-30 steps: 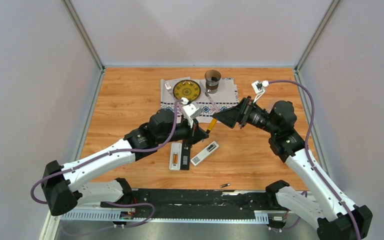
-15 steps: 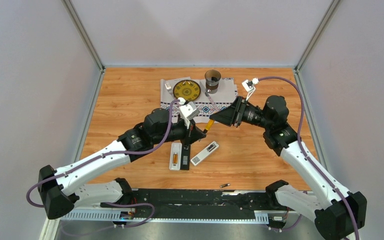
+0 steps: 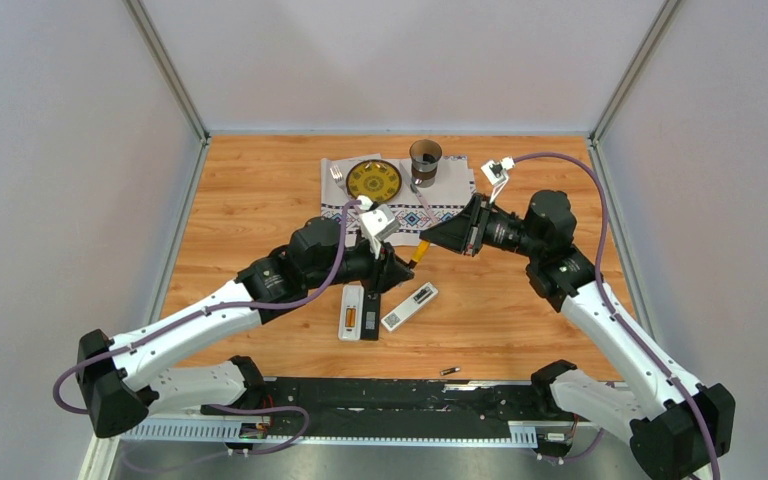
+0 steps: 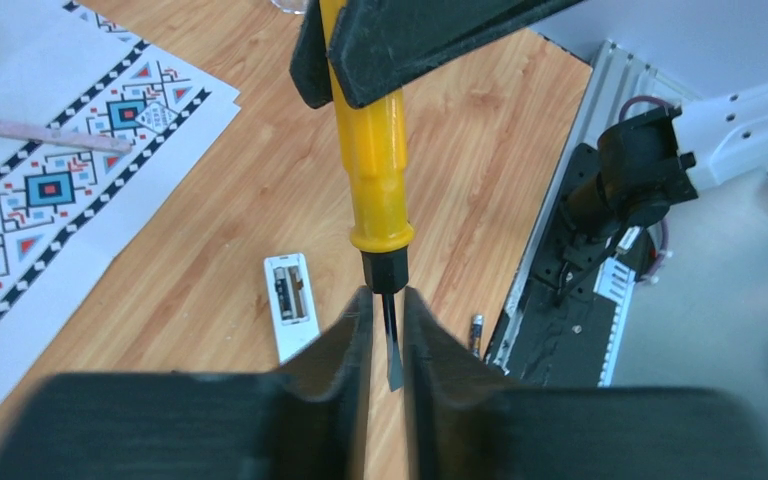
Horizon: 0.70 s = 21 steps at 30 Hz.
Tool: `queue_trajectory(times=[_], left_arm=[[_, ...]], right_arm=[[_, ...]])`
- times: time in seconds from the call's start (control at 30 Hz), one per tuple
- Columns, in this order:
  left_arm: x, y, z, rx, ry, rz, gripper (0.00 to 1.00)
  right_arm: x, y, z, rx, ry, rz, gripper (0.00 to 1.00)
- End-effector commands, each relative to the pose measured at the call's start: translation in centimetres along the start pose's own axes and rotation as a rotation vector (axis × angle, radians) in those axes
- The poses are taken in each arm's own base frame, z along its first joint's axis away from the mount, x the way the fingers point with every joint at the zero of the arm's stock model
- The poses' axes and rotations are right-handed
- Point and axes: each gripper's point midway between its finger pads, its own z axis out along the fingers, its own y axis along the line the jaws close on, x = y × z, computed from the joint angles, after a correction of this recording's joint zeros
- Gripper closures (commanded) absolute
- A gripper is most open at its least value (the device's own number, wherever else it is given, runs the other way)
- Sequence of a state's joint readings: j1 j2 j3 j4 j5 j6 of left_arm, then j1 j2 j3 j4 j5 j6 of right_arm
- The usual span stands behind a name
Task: Unload the batteries from the remote control
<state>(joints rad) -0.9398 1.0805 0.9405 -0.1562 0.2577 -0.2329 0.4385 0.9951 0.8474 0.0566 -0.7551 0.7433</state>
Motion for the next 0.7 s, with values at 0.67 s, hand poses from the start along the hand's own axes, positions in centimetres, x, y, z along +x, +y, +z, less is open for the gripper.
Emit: queue_trajectory(times=[0.67], left_arm=[[13.3, 5.6, 2.5, -0.205, 0.404, -0.059, 0.20]], right_arm=[[0.8, -12.0, -2.9, 0.510, -0.017, 0.010, 1.00]])
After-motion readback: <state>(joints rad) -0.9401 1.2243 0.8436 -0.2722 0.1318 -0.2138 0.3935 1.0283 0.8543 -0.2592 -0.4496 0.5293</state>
